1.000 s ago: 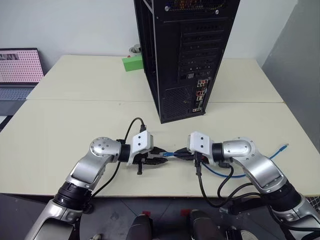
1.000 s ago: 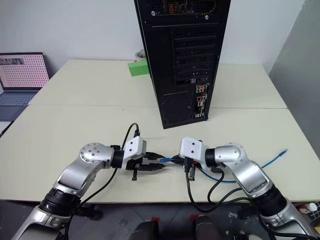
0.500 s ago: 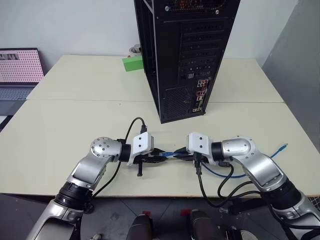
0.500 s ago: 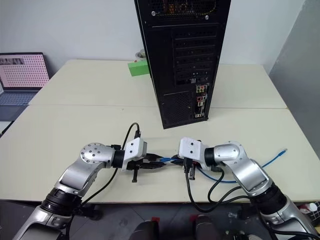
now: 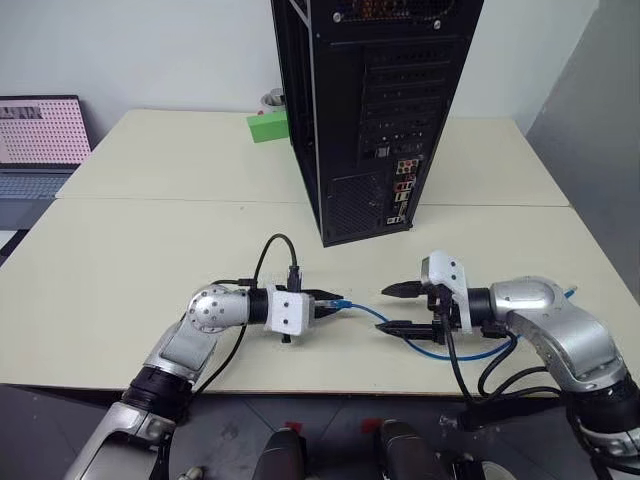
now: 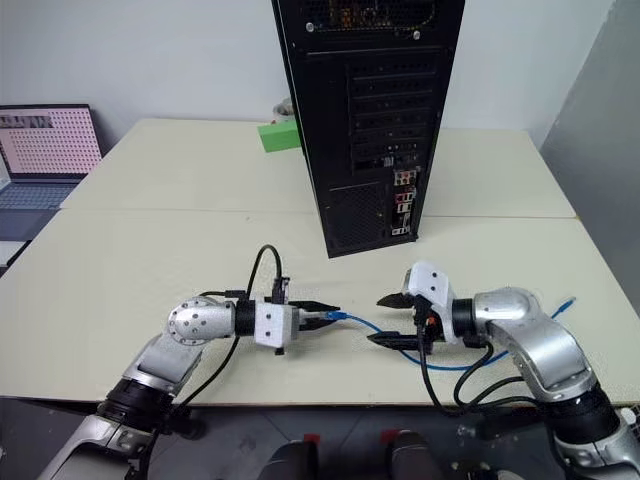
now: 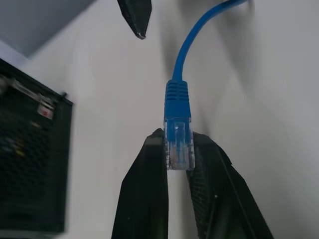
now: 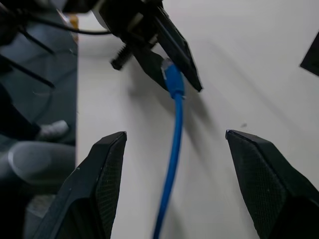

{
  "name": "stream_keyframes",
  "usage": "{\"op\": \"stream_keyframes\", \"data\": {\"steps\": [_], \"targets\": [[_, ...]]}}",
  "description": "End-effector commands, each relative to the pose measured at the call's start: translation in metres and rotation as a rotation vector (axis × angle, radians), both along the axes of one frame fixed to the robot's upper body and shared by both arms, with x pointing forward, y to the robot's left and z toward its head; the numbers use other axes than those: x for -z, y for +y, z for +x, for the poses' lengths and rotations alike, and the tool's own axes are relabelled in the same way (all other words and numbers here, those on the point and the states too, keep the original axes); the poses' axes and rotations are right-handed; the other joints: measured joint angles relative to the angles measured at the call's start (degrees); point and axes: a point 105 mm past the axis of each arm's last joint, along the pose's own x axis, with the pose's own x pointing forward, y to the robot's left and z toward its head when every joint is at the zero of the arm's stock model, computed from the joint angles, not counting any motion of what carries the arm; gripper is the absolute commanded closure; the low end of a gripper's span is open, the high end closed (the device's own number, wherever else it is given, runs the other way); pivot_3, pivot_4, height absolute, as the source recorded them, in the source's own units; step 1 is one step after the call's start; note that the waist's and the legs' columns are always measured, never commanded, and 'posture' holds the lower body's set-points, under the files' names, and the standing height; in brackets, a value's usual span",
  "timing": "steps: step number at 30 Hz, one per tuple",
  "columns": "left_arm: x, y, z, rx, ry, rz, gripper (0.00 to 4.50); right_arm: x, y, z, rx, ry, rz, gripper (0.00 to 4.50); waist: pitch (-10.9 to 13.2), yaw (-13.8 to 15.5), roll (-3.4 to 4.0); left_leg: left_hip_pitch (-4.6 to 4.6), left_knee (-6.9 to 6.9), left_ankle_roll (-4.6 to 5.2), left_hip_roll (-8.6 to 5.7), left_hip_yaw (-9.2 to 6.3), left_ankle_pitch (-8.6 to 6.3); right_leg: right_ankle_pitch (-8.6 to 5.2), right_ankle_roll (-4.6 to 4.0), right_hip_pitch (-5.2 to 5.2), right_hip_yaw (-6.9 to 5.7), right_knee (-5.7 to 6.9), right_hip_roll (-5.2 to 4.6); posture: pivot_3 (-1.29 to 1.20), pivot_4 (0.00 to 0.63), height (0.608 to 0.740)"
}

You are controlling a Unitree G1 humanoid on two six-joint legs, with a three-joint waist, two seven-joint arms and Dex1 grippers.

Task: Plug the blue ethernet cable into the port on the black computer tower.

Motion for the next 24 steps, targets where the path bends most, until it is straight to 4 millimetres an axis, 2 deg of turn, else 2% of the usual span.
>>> {"op": "stream_keyframes", "data": {"steps": [1, 5, 11, 14, 24], "targets": [[-0.016, -0.002, -0.002, 0.072, -0.23, -0.034, 4.22, -0.012, 0.007, -0.005, 0.018, 0.023, 0.074, 1.12, 0.0, 0.19, 0.0, 0.0, 0.0, 0.0, 0.0, 0.01, 0.0, 0.0, 0.01, 0.0, 0.0, 0.0, 0.0, 0.0, 0.15, 0.74], [-0.023, 0.0, -0.007, 0.125, -0.379, -0.054, 4.22, -0.012, 0.025, -0.004, 0.043, 0.092, 0.171, 1.12, -0.01, 0.41, -0.01, 0.0, 0.01, 0.0, -0.01, 0.01, 0.0, 0.01, 0.03, 0.01, -0.01, -0.01, -0.01, 0.0, 0.15, 0.74], [-0.027, -0.001, -0.008, 0.144, -0.45, -0.074, 4.22, -0.012, 0.037, -0.004, 0.043, 0.127, 0.205, 1.12, -0.01, 0.67, -0.01, -0.01, 0.01, 0.0, -0.01, 0.02, 0.0, 0.02, 0.05, 0.01, -0.02, -0.01, -0.01, 0.0, 0.15, 0.74], [-0.027, -0.001, -0.007, 0.145, -0.459, -0.073, 4.22, -0.013, 0.039, -0.003, 0.039, 0.131, 0.214, 1.67, -0.01, 0.67, 0.0, -0.01, 0.01, 0.0, -0.01, 0.02, 0.0, 0.02, 0.05, 0.01, -0.03, 0.01, -0.01, 0.0, 0.15, 0.74], [-0.025, -0.003, -0.007, 0.143, -0.462, -0.076, 4.22, -0.014, 0.042, -0.001, 0.035, 0.124, 0.212, 3.96, -0.01, 0.66, -0.01, 0.0, 0.01, 0.0, -0.01, 0.02, 0.0, 0.02, 0.05, 0.01, -0.03, 0.02, -0.01, 0.0, 0.15, 0.74]]}}
